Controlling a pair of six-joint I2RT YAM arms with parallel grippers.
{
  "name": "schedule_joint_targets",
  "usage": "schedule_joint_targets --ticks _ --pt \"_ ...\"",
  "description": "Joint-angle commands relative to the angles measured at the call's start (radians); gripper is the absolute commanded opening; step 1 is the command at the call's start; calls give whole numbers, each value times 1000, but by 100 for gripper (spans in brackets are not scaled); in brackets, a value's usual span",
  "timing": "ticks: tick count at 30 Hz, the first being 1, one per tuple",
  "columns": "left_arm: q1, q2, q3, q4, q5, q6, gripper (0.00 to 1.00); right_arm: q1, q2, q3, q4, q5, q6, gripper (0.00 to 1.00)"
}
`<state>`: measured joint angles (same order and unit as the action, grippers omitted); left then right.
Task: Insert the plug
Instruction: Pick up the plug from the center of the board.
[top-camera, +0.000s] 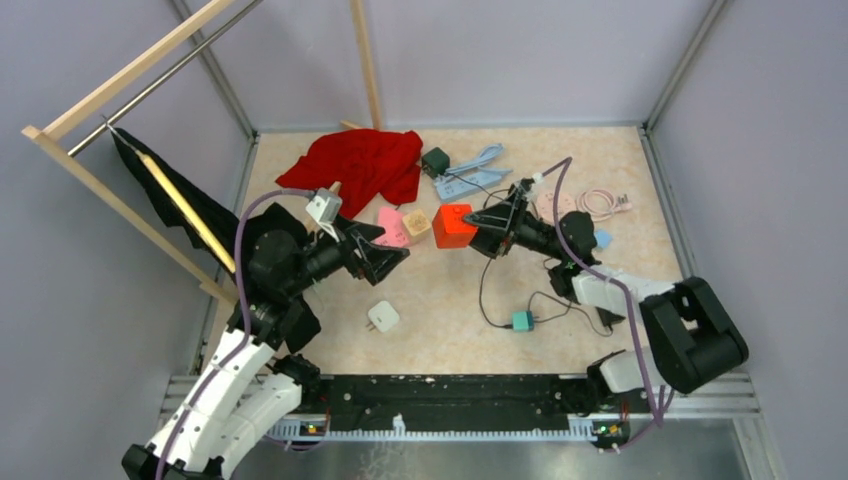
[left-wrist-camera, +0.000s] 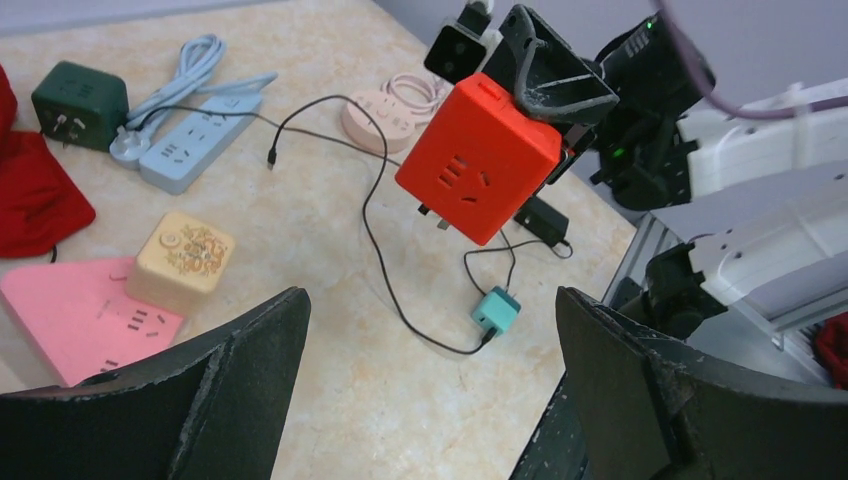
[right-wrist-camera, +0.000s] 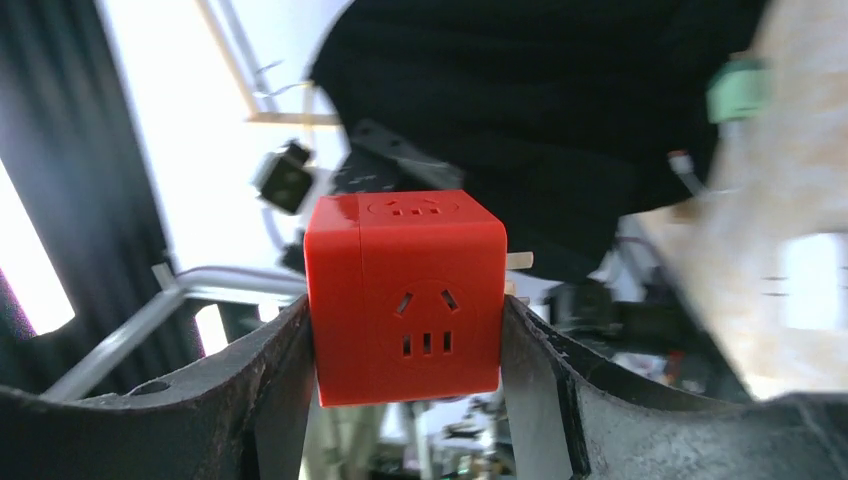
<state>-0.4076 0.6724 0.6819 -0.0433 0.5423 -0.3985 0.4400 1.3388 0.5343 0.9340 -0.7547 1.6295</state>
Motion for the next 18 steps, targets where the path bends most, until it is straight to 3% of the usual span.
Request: schedule_joint_targets --ticks 1,4,18 --pt "0 2 57 115 11 -57 98 -3 99 -7 678 -55 469 41" --pt "0 17 70 146 34 -65 99 -2 138 -29 760 -53 524 40" --pt "0 141 98 278 239 -21 99 66 155 -22 738 -35 463 39"
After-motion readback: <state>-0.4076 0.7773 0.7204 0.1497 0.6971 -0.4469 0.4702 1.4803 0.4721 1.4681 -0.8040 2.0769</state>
